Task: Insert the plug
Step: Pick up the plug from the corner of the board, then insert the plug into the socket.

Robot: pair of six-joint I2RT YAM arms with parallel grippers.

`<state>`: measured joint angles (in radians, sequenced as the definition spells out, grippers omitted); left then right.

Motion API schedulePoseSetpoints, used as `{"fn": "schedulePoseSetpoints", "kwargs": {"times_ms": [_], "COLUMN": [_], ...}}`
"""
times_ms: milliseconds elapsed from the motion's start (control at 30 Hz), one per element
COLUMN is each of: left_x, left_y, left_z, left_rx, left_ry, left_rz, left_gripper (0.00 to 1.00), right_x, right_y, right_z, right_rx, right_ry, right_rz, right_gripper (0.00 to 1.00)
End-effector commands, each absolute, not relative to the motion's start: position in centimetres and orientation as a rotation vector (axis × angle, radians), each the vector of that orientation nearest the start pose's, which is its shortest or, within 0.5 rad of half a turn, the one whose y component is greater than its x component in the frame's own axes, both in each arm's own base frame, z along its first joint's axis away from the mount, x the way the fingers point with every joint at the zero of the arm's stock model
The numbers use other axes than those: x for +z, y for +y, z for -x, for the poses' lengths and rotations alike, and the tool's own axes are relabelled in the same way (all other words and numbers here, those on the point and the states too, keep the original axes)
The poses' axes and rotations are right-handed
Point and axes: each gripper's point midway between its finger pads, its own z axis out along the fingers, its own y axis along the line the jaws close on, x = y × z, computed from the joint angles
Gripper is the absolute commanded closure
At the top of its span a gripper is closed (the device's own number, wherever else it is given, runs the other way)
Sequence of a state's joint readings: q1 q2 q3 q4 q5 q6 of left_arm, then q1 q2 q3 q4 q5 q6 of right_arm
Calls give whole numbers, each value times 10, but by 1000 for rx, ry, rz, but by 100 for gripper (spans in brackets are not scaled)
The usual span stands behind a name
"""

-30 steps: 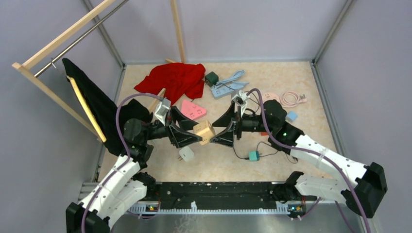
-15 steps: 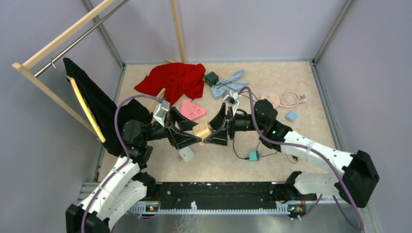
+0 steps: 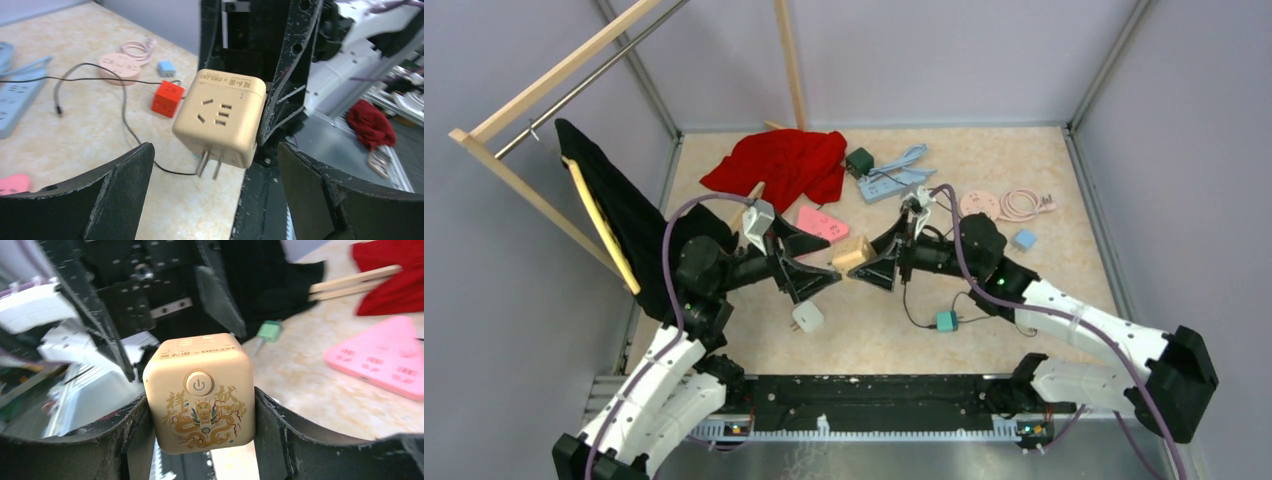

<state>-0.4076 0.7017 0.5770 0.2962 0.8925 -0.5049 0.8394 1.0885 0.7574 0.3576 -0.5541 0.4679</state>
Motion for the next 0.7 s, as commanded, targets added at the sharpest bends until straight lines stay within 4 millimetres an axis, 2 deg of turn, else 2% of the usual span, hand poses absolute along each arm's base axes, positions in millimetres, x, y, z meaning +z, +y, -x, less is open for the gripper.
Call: {"fn": "schedulePoseSetpoints", "kwargs": {"times_ms": [0,100,233,333,467,667], "left_x": [311,302,292,287,296,310], "left_y": [-214,-201,-192,-184,-177,-163], "left_z": [-192,-203,-200,-197,-190,-183], "left_rx": [-1081,-971,-899,-851,-824,-759], "left_ry": [1501,1559,1585,1589,1535,1446], "left_rz": [-624,-568,-596,-587,-571,-529], "left_gripper": [1,2,2,1,2,1], "right_x": [294,279,250,234,213,176], "right_y": [313,309,304,313,329,363], "right_z": [-211,-234,-270,-288,-312,-341], "right_rx": [1124,994,777,628,485,419], "right_ry": [1615,1704,1890,1959,2023,2086], "right_rz": [566,511,392,370,377,420], "right_gripper": [78,75,76,77,78,79]}}
